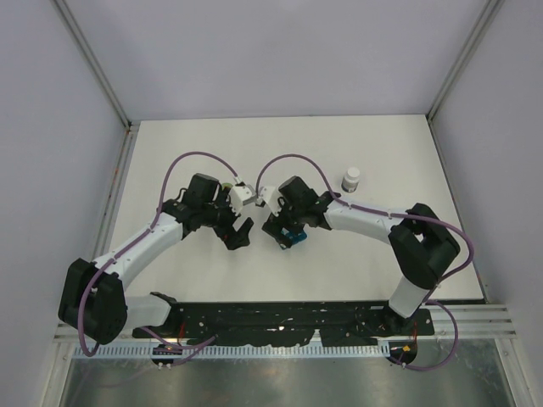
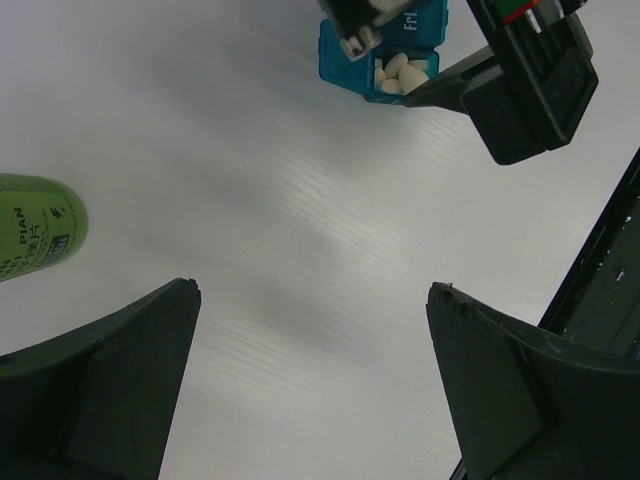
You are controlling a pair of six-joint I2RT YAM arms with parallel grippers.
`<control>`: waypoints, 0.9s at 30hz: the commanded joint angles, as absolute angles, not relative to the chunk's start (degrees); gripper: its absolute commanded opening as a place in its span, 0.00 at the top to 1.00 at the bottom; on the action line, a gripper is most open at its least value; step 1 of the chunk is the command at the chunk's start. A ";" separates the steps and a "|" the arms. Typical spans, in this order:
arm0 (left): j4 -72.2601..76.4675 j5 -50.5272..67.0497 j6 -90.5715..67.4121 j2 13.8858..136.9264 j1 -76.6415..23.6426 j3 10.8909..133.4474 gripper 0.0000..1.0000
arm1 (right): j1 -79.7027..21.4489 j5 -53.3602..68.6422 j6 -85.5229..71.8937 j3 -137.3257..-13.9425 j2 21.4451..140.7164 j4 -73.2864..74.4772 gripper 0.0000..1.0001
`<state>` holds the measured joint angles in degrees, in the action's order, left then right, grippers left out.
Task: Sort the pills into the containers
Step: Pick up the pill container at the center of the board.
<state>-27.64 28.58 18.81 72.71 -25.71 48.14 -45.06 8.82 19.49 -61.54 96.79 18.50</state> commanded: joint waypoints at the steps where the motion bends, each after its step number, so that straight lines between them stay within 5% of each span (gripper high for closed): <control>1: -25.93 29.44 19.86 71.37 -25.14 48.25 0.00 | -45.35 7.03 19.51 -63.46 97.65 17.93 0.05; 27: -26.28 29.79 19.86 71.28 -24.79 48.51 0.00 | -45.35 3.87 21.79 -60.91 95.63 19.51 0.05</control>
<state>-27.64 28.60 18.90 72.58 -25.04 48.12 -45.06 5.21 20.67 -61.10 98.21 19.05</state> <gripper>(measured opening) 0.996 0.954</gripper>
